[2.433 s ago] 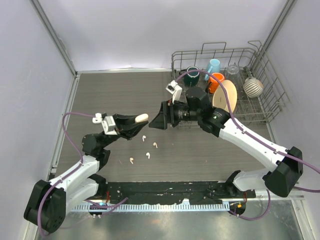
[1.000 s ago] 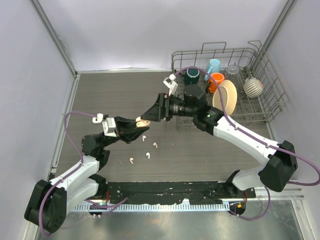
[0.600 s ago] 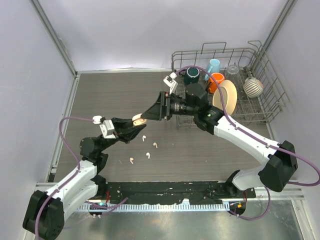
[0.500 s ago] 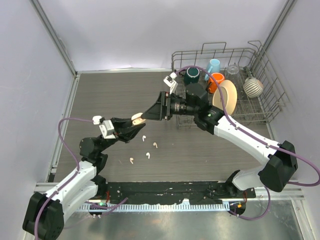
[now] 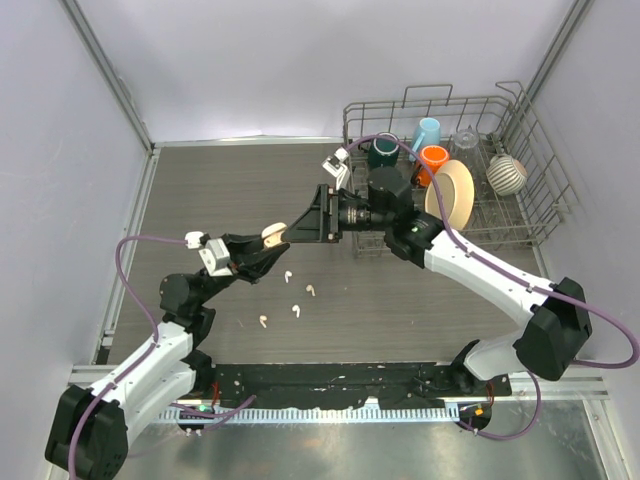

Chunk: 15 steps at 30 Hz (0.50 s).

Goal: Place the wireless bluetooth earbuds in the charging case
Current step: Open the charging case.

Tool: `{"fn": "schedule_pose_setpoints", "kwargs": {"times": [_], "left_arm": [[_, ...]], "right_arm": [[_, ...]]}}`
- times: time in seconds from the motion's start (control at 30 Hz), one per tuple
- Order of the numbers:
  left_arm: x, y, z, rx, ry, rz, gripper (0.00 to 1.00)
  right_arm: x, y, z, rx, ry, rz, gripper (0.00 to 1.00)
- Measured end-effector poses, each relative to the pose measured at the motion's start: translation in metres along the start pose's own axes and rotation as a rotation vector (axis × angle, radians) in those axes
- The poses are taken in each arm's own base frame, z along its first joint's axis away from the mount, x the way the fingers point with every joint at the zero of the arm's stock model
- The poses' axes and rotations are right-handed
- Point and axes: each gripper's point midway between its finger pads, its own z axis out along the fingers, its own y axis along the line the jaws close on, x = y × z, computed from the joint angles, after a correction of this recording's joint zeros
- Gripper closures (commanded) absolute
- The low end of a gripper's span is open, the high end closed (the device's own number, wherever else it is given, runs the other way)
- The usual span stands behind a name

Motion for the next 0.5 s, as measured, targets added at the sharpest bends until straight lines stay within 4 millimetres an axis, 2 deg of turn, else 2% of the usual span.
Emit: {"fn": "schedule_pose_setpoints", "kwargs": {"times": [0.33,0.5], "left_arm": [[-0.009,0.001,0.003,0.003,-0.018,0.014,1.00],[-0.010,-0.001,0.003,0.014,-0.017,0.015,1.00]], "right_arm": [[0.010,-0.023,0.008,0.038,0.027,0.071,0.35],[0.009,-0.023,0.013,0.011,0.025,0.112,0.37]]}}
